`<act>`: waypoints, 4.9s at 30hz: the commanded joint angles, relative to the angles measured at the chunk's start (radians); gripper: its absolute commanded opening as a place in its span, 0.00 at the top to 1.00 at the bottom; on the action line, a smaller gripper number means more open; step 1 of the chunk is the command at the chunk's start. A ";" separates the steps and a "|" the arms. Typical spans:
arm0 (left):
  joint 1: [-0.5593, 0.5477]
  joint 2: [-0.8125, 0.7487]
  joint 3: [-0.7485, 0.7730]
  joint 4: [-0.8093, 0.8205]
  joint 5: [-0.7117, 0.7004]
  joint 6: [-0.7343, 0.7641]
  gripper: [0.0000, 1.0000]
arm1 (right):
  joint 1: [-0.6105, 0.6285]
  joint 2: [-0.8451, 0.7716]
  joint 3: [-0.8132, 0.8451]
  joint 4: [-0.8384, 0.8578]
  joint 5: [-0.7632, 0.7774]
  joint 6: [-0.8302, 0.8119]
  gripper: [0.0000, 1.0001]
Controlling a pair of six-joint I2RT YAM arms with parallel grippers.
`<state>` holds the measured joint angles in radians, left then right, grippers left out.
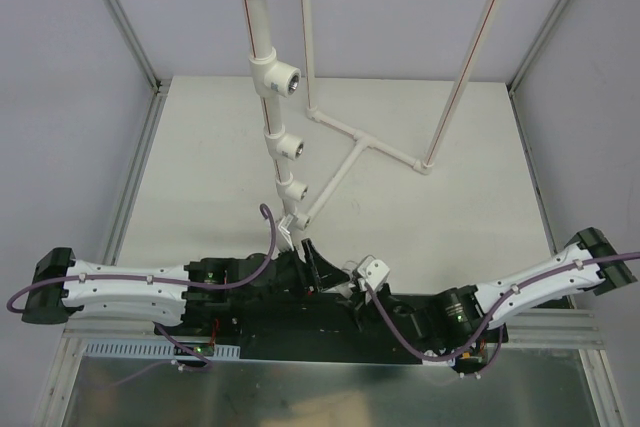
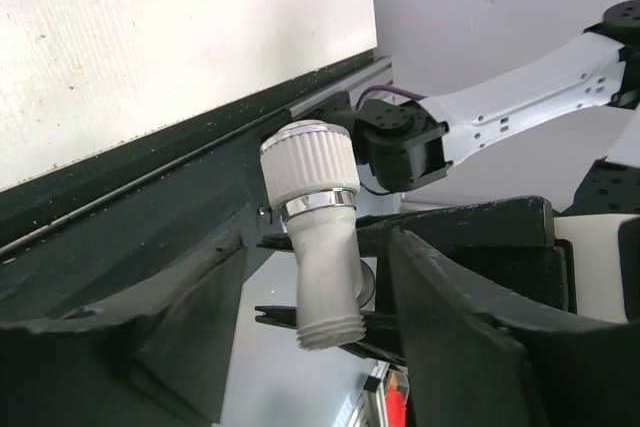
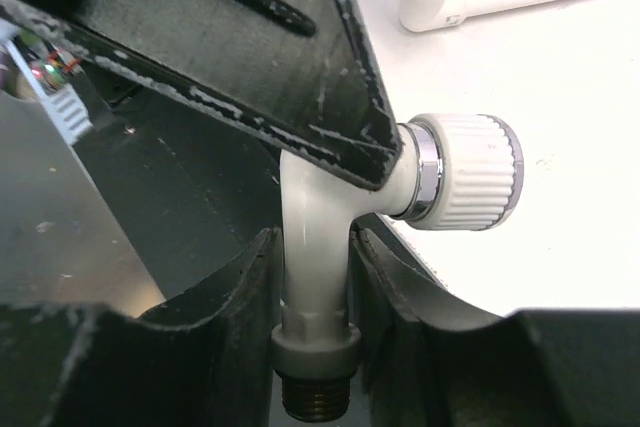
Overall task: Install the water faucets
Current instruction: Pick up the water faucet from the center of the board.
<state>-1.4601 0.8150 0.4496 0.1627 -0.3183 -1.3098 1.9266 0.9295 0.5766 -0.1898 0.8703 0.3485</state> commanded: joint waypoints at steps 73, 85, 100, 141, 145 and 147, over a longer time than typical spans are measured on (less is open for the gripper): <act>-0.006 -0.255 -0.048 0.363 0.251 0.917 0.96 | -0.564 -0.225 -0.235 0.829 -1.163 0.598 0.89; -0.006 -0.235 -0.012 0.256 0.150 0.804 1.00 | -0.568 -0.360 -0.192 0.475 -0.966 0.432 0.34; -0.006 -0.272 -0.005 0.153 0.036 0.738 1.00 | -0.566 -0.331 -0.097 0.222 -0.840 0.346 0.37; -0.036 -0.001 -0.124 0.742 -0.272 1.301 1.00 | -0.554 -0.353 -0.138 -0.022 -0.421 1.596 0.33; -0.039 0.042 -0.098 0.758 -0.272 1.377 1.00 | -0.554 -0.345 -0.190 0.078 -0.425 1.667 0.33; -0.039 0.068 -0.094 0.774 -0.265 1.402 1.00 | -0.554 -0.331 -0.190 0.087 -0.427 1.687 0.33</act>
<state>-1.4872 0.8524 0.3264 0.7975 -0.5701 -0.0120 1.3678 0.5831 0.3943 -0.2001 0.4377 1.8309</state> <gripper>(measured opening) 0.310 0.672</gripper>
